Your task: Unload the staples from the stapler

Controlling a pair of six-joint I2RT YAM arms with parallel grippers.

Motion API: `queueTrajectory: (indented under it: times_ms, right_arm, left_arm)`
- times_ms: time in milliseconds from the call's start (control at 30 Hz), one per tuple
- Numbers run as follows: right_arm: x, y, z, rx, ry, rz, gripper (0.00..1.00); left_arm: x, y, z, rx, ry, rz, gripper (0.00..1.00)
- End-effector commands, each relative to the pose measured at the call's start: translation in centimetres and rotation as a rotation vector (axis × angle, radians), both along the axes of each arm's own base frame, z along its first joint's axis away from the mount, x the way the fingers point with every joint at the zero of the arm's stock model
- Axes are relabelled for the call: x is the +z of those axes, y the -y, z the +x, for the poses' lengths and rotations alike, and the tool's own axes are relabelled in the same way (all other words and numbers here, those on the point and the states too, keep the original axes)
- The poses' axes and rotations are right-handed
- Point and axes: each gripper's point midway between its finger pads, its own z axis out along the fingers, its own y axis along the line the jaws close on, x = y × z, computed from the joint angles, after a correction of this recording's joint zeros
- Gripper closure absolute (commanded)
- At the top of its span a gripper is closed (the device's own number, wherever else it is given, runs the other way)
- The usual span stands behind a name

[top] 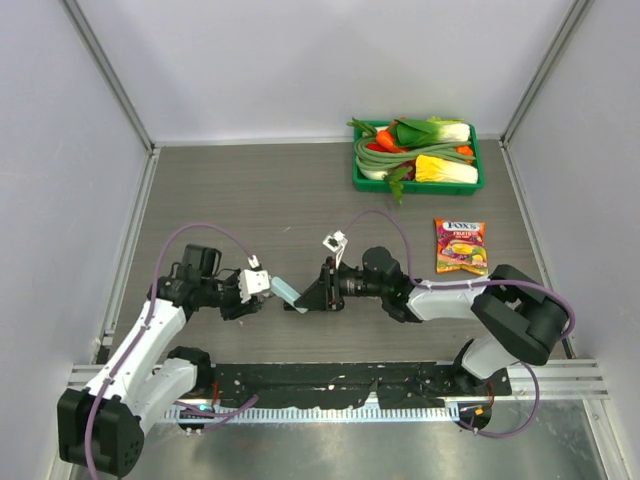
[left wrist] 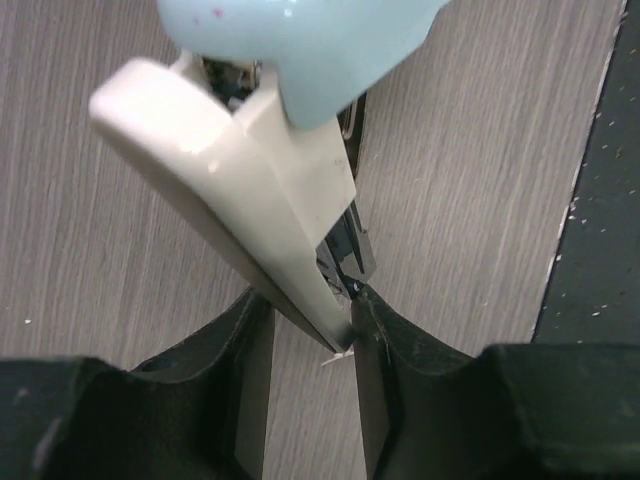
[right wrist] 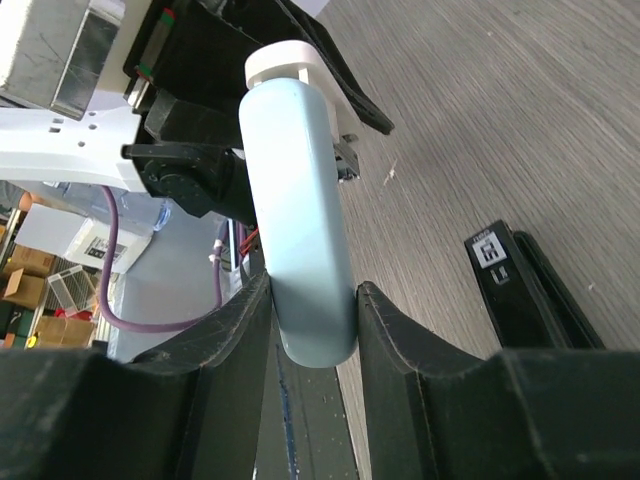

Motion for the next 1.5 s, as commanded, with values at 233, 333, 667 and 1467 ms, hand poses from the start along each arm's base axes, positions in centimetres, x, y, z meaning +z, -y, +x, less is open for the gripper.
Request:
queueTrajectory:
  times_ms: [233, 333, 667, 1467]
  right_arm:
    - [-2.0, 0.5, -1.7, -0.035, 0.05, -0.115, 0.99]
    - [-2.4, 0.8, -2.2, -0.033, 0.082, -0.156, 0.99]
    - [-1.6, -0.7, -1.7, -0.049, 0.126, -0.172, 0.99]
    - [11.3, 0.3, -0.1, -0.18, 0.309, 0.059, 0.99]
  left_arm:
    - [-0.6, -1.3, 2.6, -0.043, 0.181, 0.101, 0.86]
    - [-0.7, -1.2, 2.7, -0.047, 0.192, 0.095, 0.86]
    - [2.6, 0.4, 2.0, 0.029, 0.092, -0.031, 0.83]
    - [11.5, 4.5, -0.2, 0.066, -0.177, -0.393, 0.07]
